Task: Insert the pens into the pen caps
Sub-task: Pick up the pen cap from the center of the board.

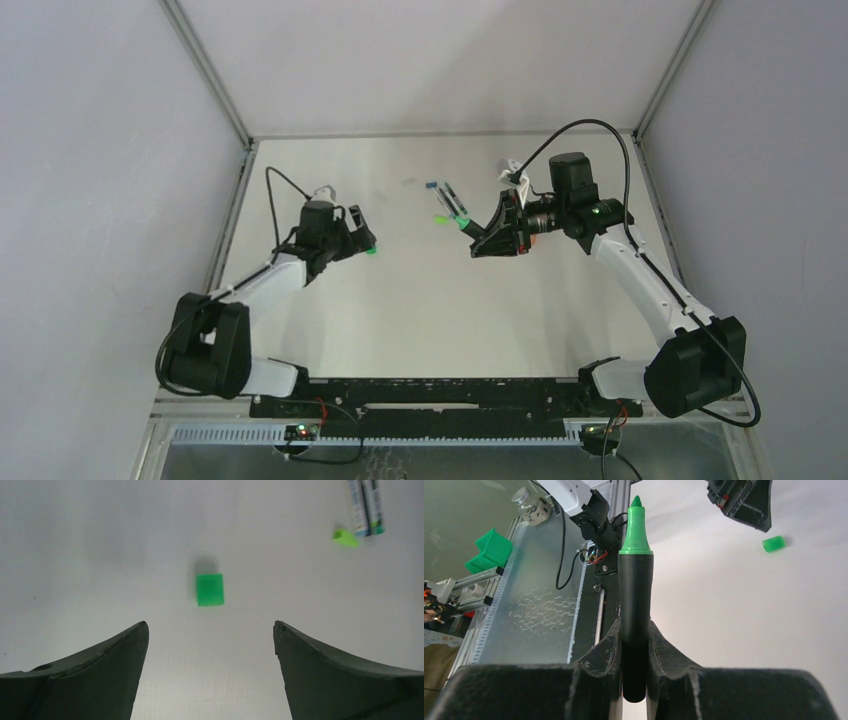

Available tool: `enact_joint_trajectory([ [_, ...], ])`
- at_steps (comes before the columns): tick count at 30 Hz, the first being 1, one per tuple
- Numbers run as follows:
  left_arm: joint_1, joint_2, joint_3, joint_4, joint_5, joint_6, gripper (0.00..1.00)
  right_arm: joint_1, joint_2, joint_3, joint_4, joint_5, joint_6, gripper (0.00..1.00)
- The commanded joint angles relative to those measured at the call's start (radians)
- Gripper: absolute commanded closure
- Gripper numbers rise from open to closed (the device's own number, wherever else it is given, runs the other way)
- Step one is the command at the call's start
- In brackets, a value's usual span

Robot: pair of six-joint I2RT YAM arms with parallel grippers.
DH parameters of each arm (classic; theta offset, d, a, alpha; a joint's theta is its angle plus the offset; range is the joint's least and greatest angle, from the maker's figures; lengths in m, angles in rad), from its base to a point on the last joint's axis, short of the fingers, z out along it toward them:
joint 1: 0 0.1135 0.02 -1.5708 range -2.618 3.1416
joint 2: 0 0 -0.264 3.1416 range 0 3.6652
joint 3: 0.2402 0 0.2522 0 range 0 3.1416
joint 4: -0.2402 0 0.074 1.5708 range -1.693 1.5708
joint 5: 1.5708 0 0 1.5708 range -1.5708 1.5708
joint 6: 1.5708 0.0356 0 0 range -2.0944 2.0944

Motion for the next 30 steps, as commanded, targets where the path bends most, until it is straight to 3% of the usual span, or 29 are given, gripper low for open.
enact_joint_trajectory([
  [1, -0.052, 0.1, 0.144, -0.121, -0.14, 0.034, 0.04, -0.013, -0.007, 0.002, 0.004, -0.011, -0.025, 1.0],
  [6, -0.105, 0.298, 0.312, -0.277, -0.284, 0.071, 0.16, -0.015, -0.007, 0.002, 0.003, -0.011, -0.026, 1.0],
  [12, -0.113, 0.424, 0.414, -0.324, -0.266, 0.064, 0.37, -0.016, -0.001, 0.001, 0.001, -0.01, -0.027, 1.0],
  [24, -0.13, 0.525, 0.532, -0.427, -0.285, 0.086, 0.49, -0.014, 0.001, 0.002, 0.002, -0.014, -0.029, 1.0],
  [30, -0.138, 0.517, 0.529, -0.486, -0.324, 0.068, 0.48, -0.017, 0.001, 0.002, 0.001, -0.018, -0.029, 1.0],
])
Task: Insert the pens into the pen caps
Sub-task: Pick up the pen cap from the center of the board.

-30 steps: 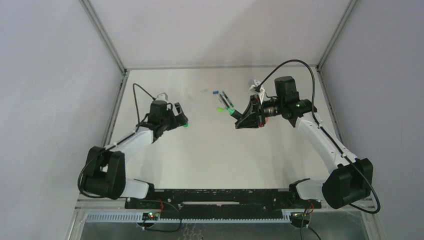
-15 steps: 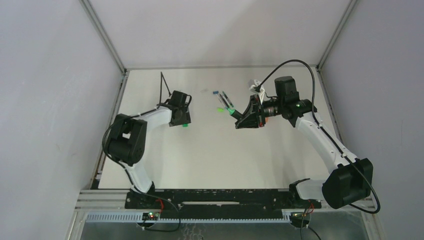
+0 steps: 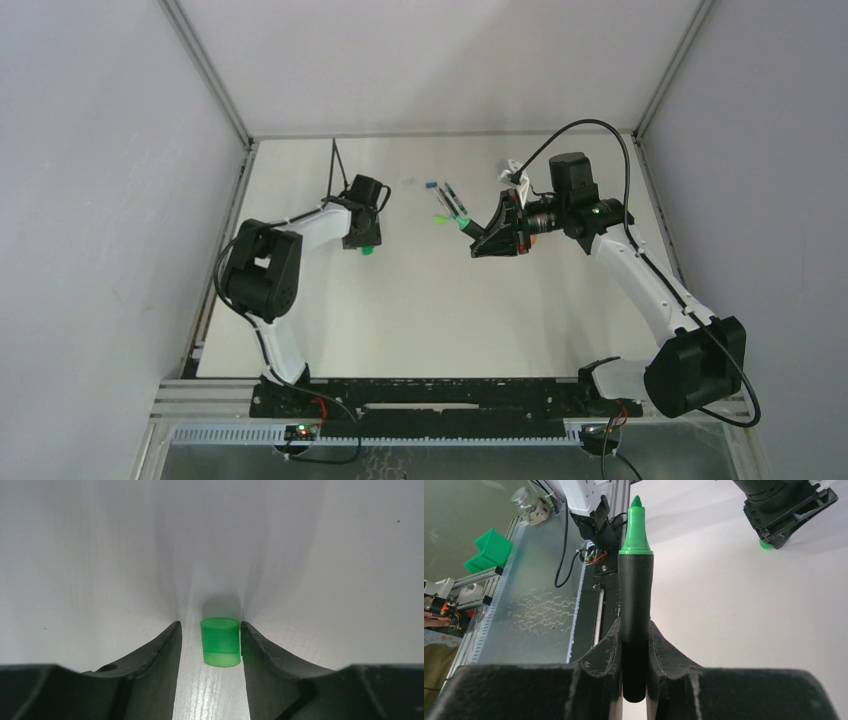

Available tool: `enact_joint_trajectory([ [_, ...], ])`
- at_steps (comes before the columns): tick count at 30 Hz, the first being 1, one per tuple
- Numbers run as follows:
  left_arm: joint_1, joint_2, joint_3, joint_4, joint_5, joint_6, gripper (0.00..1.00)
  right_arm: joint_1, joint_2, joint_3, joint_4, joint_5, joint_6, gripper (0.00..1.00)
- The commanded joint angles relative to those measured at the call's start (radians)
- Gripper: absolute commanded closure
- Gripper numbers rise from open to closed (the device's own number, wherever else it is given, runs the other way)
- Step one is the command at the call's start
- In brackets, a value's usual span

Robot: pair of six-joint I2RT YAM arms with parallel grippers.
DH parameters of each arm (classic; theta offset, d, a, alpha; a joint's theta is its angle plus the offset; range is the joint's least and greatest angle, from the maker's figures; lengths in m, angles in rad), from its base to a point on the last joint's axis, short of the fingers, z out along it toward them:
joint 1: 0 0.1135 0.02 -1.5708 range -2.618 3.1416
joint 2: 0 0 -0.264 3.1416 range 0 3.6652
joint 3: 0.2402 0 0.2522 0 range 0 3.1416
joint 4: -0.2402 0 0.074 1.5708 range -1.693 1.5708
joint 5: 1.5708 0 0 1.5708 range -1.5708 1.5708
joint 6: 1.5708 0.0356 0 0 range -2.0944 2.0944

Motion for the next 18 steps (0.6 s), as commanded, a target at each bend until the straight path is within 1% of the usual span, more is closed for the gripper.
enact_joint_trajectory([
  [1, -0.009, -0.011, 0.033, -0.063, -0.044, -0.008, 0.48, -0.015, 0.001, 0.002, 0.001, -0.018, -0.025, 1.0],
  [5, -0.009, 0.0, 0.042, -0.081, -0.039, -0.045, 0.48, -0.015, 0.0, 0.002, 0.001, -0.022, -0.023, 1.0],
  [8, -0.009, 0.027, 0.078, -0.12, -0.045, -0.073, 0.48, -0.015, -0.005, 0.002, 0.002, -0.021, -0.023, 1.0],
  [9, -0.009, 0.033, 0.086, -0.131, -0.049, -0.083, 0.5, -0.015, -0.007, 0.003, 0.003, -0.021, -0.023, 1.0],
  [13, -0.011, 0.037, 0.087, -0.133, -0.037, -0.088, 0.51, -0.015, -0.01, 0.003, 0.003, -0.024, -0.022, 1.0],
  [14, -0.011, 0.042, 0.092, -0.137, -0.034, -0.084, 0.55, -0.015, -0.01, 0.002, 0.002, -0.025, -0.023, 1.0],
  [18, -0.011, 0.05, 0.101, -0.153, -0.022, -0.076, 0.58, -0.015, -0.012, 0.002, 0.002, -0.027, -0.023, 1.0],
])
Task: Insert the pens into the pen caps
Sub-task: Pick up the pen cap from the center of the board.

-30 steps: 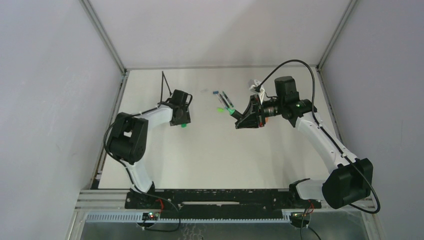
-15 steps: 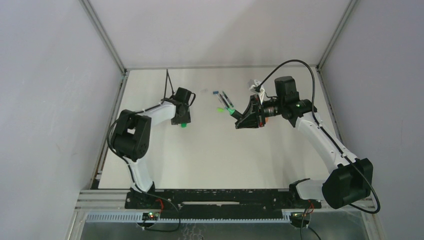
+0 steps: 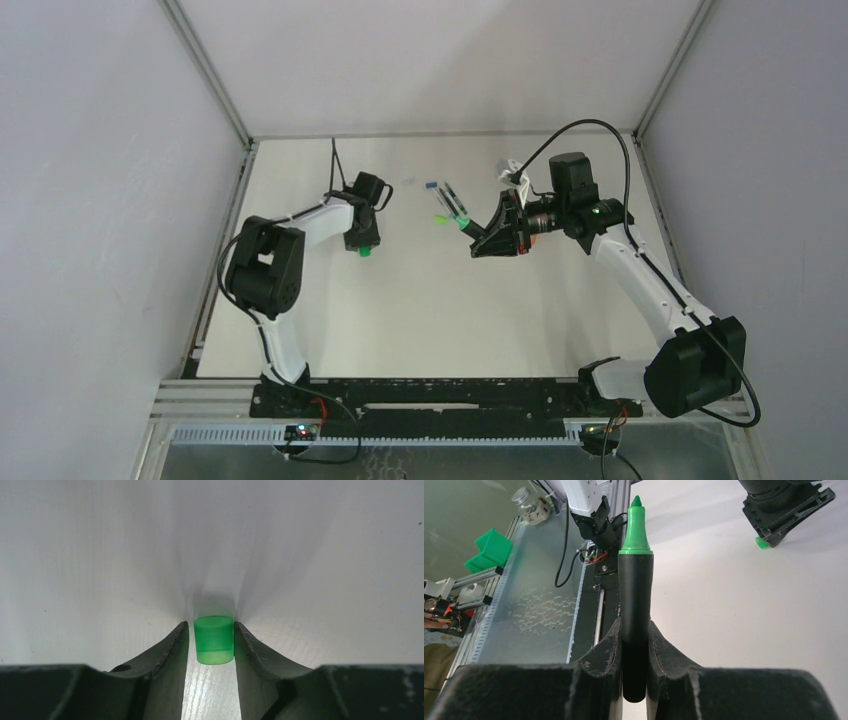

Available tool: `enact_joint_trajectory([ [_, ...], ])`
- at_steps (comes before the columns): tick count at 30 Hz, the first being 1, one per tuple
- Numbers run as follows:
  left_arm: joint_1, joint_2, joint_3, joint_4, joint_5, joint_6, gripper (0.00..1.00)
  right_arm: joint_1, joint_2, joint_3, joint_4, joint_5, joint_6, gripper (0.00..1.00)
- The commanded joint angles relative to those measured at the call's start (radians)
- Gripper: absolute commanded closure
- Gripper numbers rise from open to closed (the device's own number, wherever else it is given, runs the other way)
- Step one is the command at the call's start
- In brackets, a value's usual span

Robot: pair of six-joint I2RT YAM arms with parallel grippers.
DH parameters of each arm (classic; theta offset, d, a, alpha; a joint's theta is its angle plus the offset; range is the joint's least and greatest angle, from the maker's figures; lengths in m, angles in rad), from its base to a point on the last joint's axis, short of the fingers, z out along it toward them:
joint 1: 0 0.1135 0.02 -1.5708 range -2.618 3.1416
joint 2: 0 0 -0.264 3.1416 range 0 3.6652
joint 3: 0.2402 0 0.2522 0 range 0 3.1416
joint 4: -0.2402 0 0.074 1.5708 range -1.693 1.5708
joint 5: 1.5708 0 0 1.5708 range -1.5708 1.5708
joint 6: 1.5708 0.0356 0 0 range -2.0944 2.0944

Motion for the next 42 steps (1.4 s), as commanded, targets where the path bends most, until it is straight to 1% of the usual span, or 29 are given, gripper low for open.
enact_joint_trajectory([
  [1, -0.006, 0.021, 0.042, -0.041, 0.007, -0.008, 0.57, -0.015, -0.013, 0.002, 0.001, -0.026, -0.022, 1.0],
  [12, -0.008, 0.015, 0.0, -0.031, 0.02, -0.028, 0.55, -0.015, -0.015, 0.002, -0.001, -0.027, -0.022, 1.0],
  [17, -0.008, 0.023, 0.003, -0.029, 0.025, -0.03, 0.57, -0.015, -0.018, 0.002, 0.0, -0.027, -0.022, 1.0],
  [20, -0.008, 0.026, -0.001, -0.02, 0.029, -0.031, 0.64, -0.017, -0.019, 0.003, 0.0, -0.026, -0.022, 1.0],
  [25, -0.008, 0.008, -0.01, 0.002, 0.043, -0.018, 0.69, -0.019, -0.011, 0.002, -0.004, -0.036, -0.021, 1.0],
  [29, -0.008, -0.02, -0.024, 0.027, 0.058, -0.014, 0.76, -0.019, -0.004, 0.001, -0.006, -0.04, -0.02, 1.0],
  [32, -0.008, -0.076, -0.062, 0.066, 0.073, -0.023, 0.79, -0.019, -0.001, 0.001, -0.011, -0.039, -0.027, 1.0],
  [36, -0.008, -0.211, -0.18, 0.176, 0.146, -0.057, 0.81, -0.008, 0.023, 0.001, -0.01, -0.032, -0.017, 1.0],
  [39, -0.008, -0.34, -0.296, 0.299, 0.244, -0.131, 0.81, 0.029, 0.039, 0.001, 0.001, 0.031, -0.004, 1.0],
  [42, -0.008, -0.472, -0.42, 0.47, 0.353, -0.233, 0.82, 0.086, 0.058, 0.001, 0.015, 0.121, 0.006, 1.0],
])
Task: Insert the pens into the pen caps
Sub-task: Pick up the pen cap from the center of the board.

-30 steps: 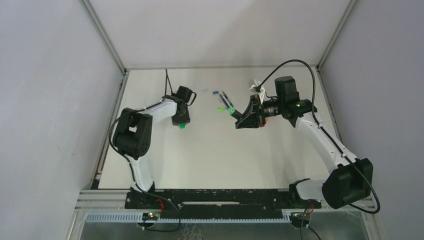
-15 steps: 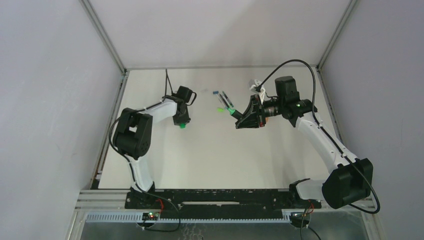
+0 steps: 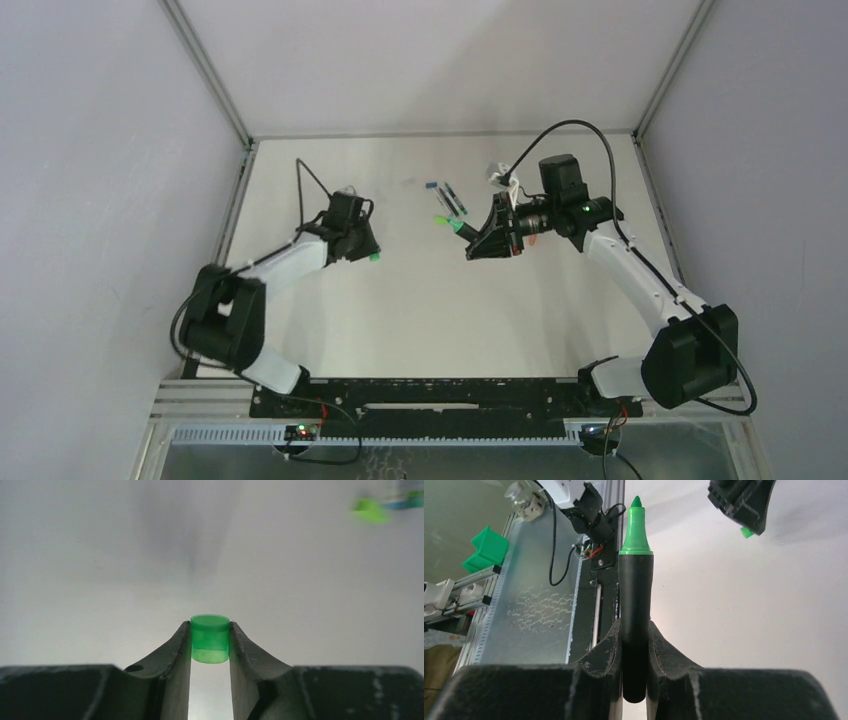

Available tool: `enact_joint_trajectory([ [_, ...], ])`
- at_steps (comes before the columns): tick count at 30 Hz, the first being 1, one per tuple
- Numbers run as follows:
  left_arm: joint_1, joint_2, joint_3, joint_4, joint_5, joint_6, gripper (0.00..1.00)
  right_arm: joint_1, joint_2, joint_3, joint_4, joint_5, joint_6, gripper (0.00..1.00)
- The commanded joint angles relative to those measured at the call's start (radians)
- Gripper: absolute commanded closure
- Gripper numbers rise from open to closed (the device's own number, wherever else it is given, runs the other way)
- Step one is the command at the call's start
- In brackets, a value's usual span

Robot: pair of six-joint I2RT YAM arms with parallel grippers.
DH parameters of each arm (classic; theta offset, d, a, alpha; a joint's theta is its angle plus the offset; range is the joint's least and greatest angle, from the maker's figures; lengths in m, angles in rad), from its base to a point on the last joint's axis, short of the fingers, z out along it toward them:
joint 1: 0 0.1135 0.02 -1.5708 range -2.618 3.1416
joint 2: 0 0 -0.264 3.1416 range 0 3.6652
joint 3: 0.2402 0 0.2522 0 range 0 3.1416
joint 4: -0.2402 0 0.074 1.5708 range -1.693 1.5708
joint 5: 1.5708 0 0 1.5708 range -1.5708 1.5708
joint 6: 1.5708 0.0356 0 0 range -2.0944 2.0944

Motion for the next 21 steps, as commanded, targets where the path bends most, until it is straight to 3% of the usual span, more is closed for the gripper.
enact_joint_trajectory([
  [1, -0.006, -0.207, -0.156, 0.289, 0.182, -0.175, 0.82, 0.081, 0.031, 0.001, 0.032, 0.139, 0.021, 1.0],
  [6, -0.011, -0.349, -0.296, 0.484, 0.237, -0.373, 0.83, 0.161, 0.035, -0.062, 0.187, 0.336, 0.145, 1.0],
  [11, -0.054, -0.436, -0.386, 0.621, 0.192, -0.526, 0.84, 0.234, 0.041, -0.086, 0.24, 0.507, 0.195, 1.0],
  [21, -0.109, -0.51, -0.427, 0.77, 0.124, -0.65, 0.86, 0.267, 0.052, -0.099, 0.284, 0.567, 0.269, 1.0],
])
